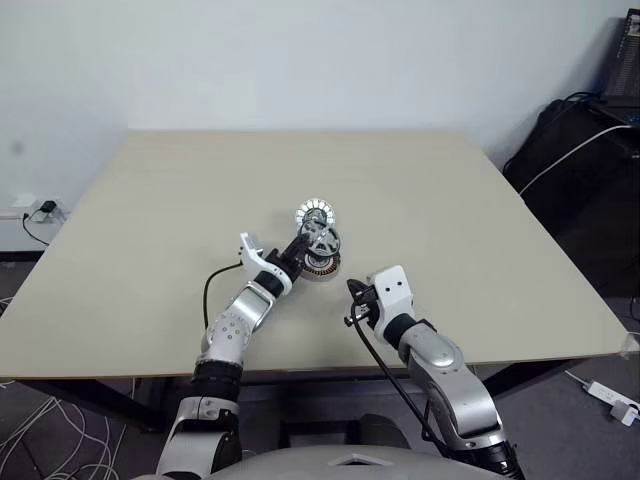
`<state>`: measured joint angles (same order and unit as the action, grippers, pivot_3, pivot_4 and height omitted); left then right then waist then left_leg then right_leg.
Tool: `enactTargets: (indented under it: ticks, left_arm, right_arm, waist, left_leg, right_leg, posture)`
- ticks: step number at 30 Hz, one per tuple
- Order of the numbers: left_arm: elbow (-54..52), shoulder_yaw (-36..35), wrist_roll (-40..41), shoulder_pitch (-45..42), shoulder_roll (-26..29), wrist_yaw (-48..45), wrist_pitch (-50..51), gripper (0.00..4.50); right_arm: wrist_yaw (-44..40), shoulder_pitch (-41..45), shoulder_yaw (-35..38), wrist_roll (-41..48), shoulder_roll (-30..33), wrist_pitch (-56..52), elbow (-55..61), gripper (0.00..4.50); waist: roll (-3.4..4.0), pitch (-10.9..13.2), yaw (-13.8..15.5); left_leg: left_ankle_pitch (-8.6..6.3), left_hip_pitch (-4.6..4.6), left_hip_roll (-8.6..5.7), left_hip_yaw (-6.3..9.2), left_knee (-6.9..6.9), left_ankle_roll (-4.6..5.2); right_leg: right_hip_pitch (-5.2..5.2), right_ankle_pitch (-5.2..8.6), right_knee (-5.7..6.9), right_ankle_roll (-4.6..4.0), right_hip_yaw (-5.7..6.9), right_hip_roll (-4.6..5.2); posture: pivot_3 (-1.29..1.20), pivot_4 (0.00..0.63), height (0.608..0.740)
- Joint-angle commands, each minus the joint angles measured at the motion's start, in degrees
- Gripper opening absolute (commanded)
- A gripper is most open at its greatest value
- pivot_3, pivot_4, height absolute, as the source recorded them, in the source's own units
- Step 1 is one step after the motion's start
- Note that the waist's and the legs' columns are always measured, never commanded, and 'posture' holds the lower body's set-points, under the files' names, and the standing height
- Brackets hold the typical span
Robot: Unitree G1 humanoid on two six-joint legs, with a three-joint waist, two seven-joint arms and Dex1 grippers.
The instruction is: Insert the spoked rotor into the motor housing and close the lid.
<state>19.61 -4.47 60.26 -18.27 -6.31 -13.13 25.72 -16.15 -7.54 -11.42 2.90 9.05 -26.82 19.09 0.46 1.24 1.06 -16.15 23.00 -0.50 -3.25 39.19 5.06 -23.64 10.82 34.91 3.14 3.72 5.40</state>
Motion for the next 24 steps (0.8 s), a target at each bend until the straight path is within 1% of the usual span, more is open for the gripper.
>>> enactTargets:
  ticks: [1,8,24]
  left_arm:
    - [1.50,-0.08,-0.11,0.56,-9.77,-2.16,-0.97,0.47]
    - [7.51,-1.44,-3.02,-2.10,-10.89,-2.69,-1.79,0.47]
    - [10.53,-4.12,-5.53,-0.67,-10.53,-1.17,-5.13,0.47]
  right_arm:
    - [0.53,0.53,0.78,0.54,-0.08,0.10,3.09,0.00]
    - [0.88,0.41,1.00,0.54,-0.17,0.00,3.43,0.00]
    - [1.27,0.16,1.14,0.65,-0.20,-0.23,3.68,0.00]
  waist:
    - [-0.01,0.01,0.00]
    - [-0.02,0.02,-0.20]
    - [-0.03,0.02,-0.01]
  left_leg:
    - [0.08,0.01,0.00,0.00,0.00,0.15]
    - [0.09,0.02,0.02,0.00,-0.03,0.18]
    - [0.06,0.03,0.01,0.02,-0.02,0.18]
  right_leg:
    - [-0.01,0.00,0.00,0.00,0.00,0.00]
    - [0.04,0.01,0.01,0.00,-0.01,-0.03]
    - [-0.05,-0.09,-0.01,-0.15,0.02,0.04]
  posture:
    - [0.00,0.000,0.740]
    - [0.00,0.000,0.740]
    - [0.00,0.000,0.740]
